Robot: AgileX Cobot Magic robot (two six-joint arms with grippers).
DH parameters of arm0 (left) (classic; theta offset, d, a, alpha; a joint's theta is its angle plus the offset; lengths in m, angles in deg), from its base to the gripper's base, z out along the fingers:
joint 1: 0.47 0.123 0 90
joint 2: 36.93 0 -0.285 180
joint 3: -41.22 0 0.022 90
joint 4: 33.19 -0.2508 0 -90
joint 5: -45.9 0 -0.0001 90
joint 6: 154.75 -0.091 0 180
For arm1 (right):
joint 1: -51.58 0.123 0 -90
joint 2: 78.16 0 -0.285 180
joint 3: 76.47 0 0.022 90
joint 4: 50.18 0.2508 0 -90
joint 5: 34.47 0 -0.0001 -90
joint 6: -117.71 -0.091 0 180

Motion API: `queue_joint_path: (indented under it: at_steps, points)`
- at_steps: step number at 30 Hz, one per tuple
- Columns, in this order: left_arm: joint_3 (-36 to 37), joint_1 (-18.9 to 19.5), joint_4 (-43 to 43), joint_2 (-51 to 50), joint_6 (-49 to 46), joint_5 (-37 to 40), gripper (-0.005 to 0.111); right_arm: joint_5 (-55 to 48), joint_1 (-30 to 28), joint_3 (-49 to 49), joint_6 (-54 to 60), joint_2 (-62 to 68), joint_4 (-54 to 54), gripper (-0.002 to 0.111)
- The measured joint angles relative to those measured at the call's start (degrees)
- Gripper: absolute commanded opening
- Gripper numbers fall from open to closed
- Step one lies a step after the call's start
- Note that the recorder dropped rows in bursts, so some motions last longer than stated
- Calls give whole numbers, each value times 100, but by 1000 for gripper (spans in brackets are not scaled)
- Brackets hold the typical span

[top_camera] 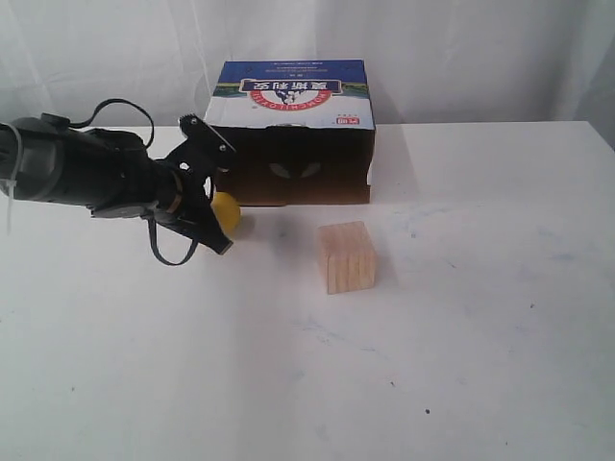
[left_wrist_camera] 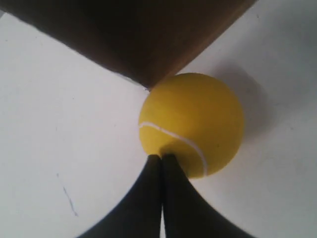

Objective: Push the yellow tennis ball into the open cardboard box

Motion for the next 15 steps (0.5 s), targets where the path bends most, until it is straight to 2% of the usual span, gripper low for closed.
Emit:
queue_joint_path:
  at_steps: [6, 15]
  points:
    - [-12, -249, -10, 0, 31, -192, 0, 0, 0, 0, 0, 0, 0, 0]
    - [-76, -266, 3, -14, 100, -248, 0, 0, 0, 0, 0, 0, 0, 0]
